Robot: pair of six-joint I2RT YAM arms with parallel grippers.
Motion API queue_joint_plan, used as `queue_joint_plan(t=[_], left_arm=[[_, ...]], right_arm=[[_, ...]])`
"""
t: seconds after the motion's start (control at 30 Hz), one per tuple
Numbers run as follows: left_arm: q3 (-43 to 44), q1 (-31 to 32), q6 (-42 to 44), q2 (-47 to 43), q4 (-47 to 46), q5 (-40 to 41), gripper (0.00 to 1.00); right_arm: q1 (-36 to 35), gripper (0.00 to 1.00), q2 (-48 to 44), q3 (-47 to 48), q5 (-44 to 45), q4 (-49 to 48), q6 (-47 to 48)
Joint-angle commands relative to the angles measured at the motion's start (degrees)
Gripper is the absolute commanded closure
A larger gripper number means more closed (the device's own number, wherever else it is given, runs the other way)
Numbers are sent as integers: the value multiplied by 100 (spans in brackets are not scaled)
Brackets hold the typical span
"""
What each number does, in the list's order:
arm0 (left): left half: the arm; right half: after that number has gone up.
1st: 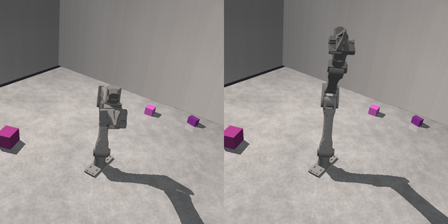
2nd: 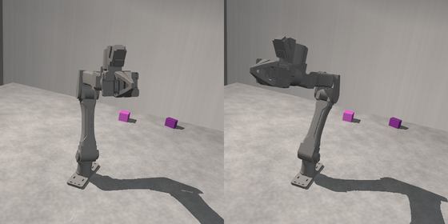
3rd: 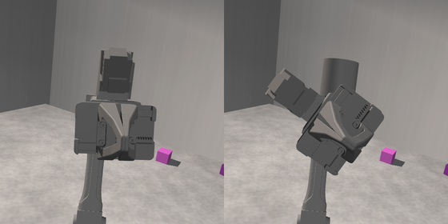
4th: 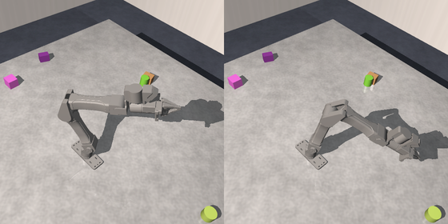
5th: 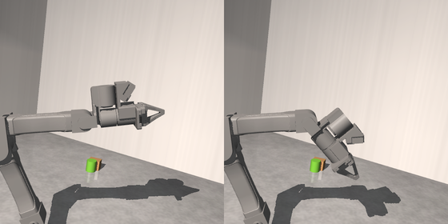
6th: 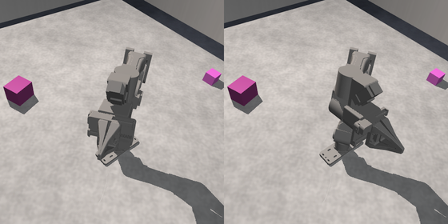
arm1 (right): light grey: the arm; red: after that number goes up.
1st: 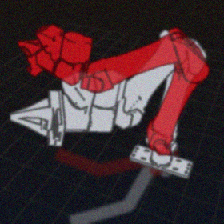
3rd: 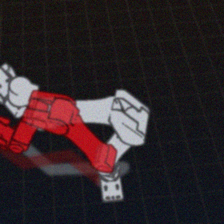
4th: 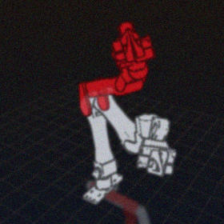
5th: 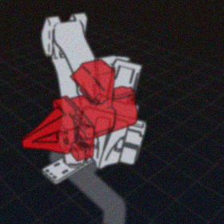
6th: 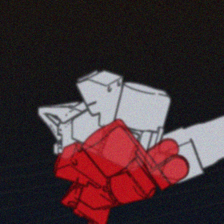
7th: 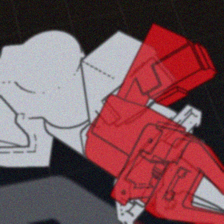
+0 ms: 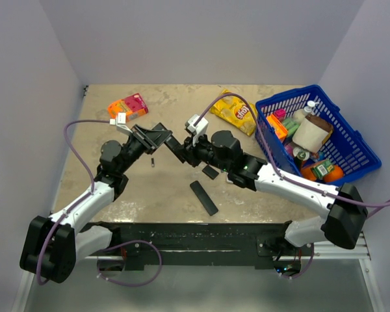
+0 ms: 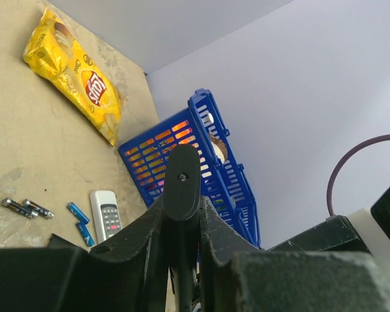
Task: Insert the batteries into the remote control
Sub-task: Load the battery into the remote control.
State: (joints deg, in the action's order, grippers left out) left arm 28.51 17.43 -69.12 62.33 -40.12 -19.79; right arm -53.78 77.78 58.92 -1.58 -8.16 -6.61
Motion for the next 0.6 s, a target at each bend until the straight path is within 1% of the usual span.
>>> queue_joint_plan(t=[0.0, 0.2, 0.37, 0.43, 0.47, 0.57], left_arm=[[453, -20, 180, -106, -392, 204, 100], [629, -12, 303, -106, -365, 160, 100], [647, -20, 285, -89, -558, 116, 100], [647, -20, 259, -115, -620, 107, 100], [647, -20, 215, -124, -629, 107, 100], [647, -12, 180, -115, -655, 133, 100]], right_arm=[[-1, 100, 220, 137, -325, 649, 99], [-1, 100, 440, 111, -255, 772, 64], [-1, 100, 510, 24, -97, 676, -103], [-1, 96, 536, 6, 0, 676, -121], [-10, 92, 537, -29, 26, 650, -156], [-10, 87, 475, -82, 79, 518, -209]])
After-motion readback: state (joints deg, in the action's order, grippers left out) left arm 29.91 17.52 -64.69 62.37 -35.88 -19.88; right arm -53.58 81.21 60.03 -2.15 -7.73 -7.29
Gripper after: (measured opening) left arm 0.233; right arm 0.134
